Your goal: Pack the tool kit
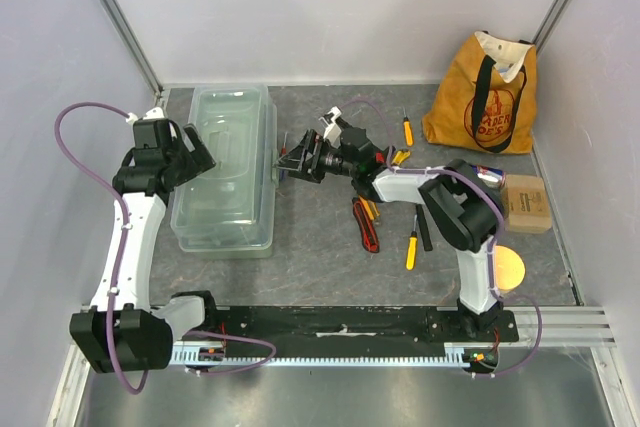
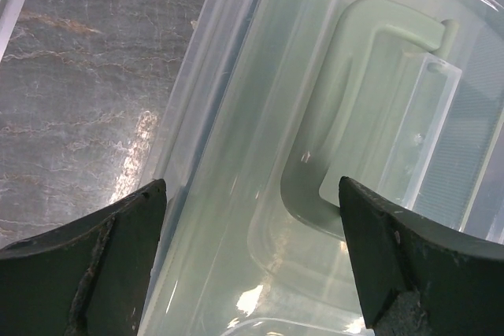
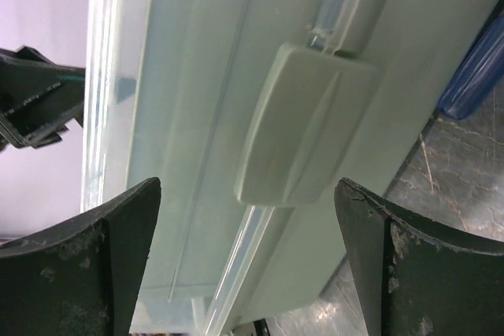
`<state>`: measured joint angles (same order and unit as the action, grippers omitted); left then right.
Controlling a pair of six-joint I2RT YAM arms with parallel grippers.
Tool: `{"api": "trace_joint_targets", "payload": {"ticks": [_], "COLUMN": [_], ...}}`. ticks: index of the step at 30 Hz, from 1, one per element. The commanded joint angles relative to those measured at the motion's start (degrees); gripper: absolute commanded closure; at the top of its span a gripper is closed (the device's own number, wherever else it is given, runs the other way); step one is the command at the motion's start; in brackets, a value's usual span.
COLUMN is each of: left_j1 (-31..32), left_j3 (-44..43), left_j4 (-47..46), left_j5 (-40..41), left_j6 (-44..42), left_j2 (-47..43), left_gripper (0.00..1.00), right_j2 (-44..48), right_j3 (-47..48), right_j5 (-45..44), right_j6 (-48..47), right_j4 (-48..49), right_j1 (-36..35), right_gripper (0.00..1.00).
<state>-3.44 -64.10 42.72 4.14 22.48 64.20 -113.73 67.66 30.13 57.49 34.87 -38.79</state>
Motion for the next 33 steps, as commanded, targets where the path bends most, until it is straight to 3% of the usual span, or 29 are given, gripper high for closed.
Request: {"api": "trace_joint_targets", "payload": {"ticks": [1, 10, 17, 28, 33], "left_j1": [0.7, 0.5, 0.6, 0.6, 0.6], "left_j3": [3.9, 4.6, 4.9, 5.3, 5.0], "left_j4": [5.3, 4.1, 4.2, 4.7, 4.6], "left_j5": [-9.1, -16.3, -17.8, -18.3, -20.4], "left_j6": [3.0, 5.4, 4.3, 2.6, 2.0], "left_j2": [2.1, 3.8, 5.2, 6.5, 7.4], "left_gripper": [0.08, 0.09, 0.10, 0.10, 0.10], "right_j2": [-5.7, -16.2, -19.6, -20.3, -22.2], "right_j3": [0.9, 4.9, 7.0, 9.4, 11.1], "right_j5": [4.2, 7.1, 10.1, 13.5, 14.3], "right_j6": [13.1, 29.5, 34.9, 28.4, 30.7], "right_j4": [18.9, 41.1, 48.9, 41.3, 44.0], "right_j1": [1.5, 1.7, 1.6, -0.5, -1.6], "right_gripper": [0.02, 0.02, 0.02, 0.02, 0.02]}}
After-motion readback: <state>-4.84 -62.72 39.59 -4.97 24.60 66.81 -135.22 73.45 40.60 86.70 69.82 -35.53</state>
